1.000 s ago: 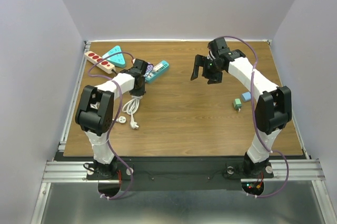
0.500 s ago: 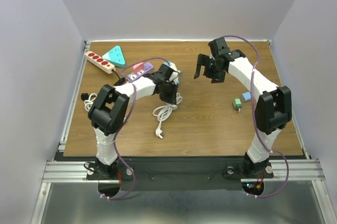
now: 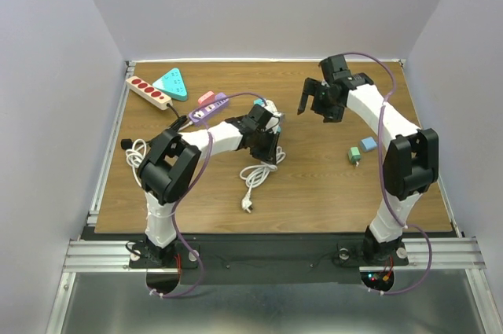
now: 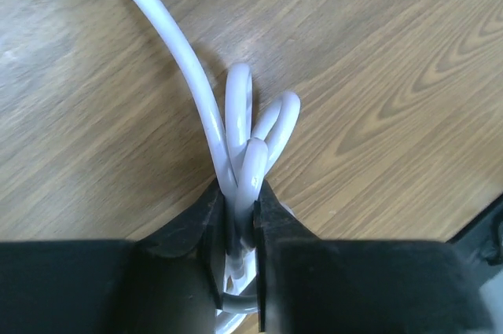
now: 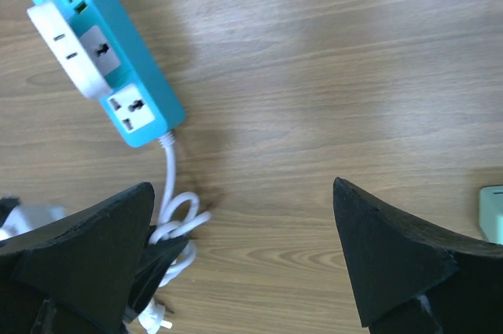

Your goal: Pull the plug off the socket

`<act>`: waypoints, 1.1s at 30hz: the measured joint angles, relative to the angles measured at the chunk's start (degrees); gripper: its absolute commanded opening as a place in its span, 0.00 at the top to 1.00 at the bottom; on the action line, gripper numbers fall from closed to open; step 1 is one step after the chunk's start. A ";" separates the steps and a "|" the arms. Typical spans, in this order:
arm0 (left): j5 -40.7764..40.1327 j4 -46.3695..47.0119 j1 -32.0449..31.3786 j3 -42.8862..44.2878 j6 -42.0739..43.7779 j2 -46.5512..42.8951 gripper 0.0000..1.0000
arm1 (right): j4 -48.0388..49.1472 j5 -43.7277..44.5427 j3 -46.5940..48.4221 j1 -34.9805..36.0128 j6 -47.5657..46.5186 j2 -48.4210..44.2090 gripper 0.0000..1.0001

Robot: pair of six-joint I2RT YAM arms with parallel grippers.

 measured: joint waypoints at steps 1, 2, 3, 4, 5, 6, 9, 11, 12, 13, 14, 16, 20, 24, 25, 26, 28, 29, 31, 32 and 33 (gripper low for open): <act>-1.16 -0.02 0.00 -0.35 -0.42 -0.55 0.44 | 0.00 0.13 0.02 -0.31 -0.13 0.02 0.00; -2.25 -0.02 -0.02 -0.92 -1.03 -1.31 0.39 | -0.02 0.13 0.07 -0.52 -0.22 0.04 0.00; -3.50 -0.17 -0.02 -1.51 -1.99 -2.23 0.34 | -0.20 0.09 0.52 -0.70 -0.44 0.35 0.00; -4.48 -0.33 0.00 -2.03 -2.56 -3.08 0.30 | -0.37 -0.74 1.40 -0.92 -1.07 0.85 0.00; -5.60 -0.52 0.11 -2.82 -3.52 -4.61 0.29 | -0.35 -1.36 2.54 -1.05 -1.53 1.57 0.00; -6.86 -0.48 0.22 -3.56 -4.42 -6.10 0.27 | -0.35 -2.29 4.28 -1.20 -2.27 2.75 0.00; -9.46 -0.31 0.85 -5.33 -7.17 -10.01 0.26 | 0.24 -5.88 8.63 -1.31 -4.15 6.27 0.00; -11.39 -0.13 1.38 -6.49 -9.05 -12.44 0.26 | 0.50 -9.73 11.02 -1.29 -5.14 8.81 0.00; -12.70 0.02 1.81 -7.37 -10.47 -14.05 0.26 | 0.72 -11.65 12.07 -1.22 -5.53 10.27 0.00; -13.44 0.07 2.14 -7.82 -11.21 -14.91 0.26 | 1.18 -13.51 12.94 -1.22 -5.88 11.72 0.00; -14.38 0.09 2.69 -8.66 -12.46 -16.28 0.26 | 1.31 -14.82 13.53 -1.16 -6.08 12.72 0.00; -16.79 0.20 3.96 -10.32 -15.39 -19.02 0.26 | 1.33 -16.92 15.30 -0.76 -6.45 15.19 0.00; -19.08 0.57 7.41 -12.87 -18.53 -24.17 0.26 | 1.29 -19.15 19.23 1.05 -7.32 18.88 0.02; -20.46 1.62 10.73 -13.00 -19.63 -27.28 0.26 | 1.40 -18.95 24.63 4.87 -8.37 22.01 0.07; -20.50 1.77 11.10 -13.00 -19.71 -27.47 0.26 | 1.44 -18.53 26.14 6.19 -8.92 22.88 0.10; -20.50 1.77 11.23 -13.00 -19.76 -27.47 0.26 | 1.44 -18.18 26.95 6.86 -9.11 23.39 0.11; -20.31 1.84 11.45 -13.16 -19.85 -27.45 0.26 | 1.55 -16.76 29.35 8.76 -10.03 24.94 0.11; -20.26 1.84 11.47 -13.25 -19.87 -27.45 0.26 | 1.64 -16.24 29.88 9.35 -10.25 25.40 0.11; -20.04 2.05 11.54 -13.64 -19.98 -27.45 0.26 | 1.60 -13.68 31.36 10.84 -10.75 26.64 0.11; -19.85 2.10 11.74 -13.92 -20.02 -27.45 0.26 | 1.62 -11.82 31.85 11.26 -10.91 27.12 0.11; -19.82 2.23 11.80 -14.19 -20.02 -27.45 0.27 | 1.60 -10.21 32.09 11.52 -10.93 27.47 0.11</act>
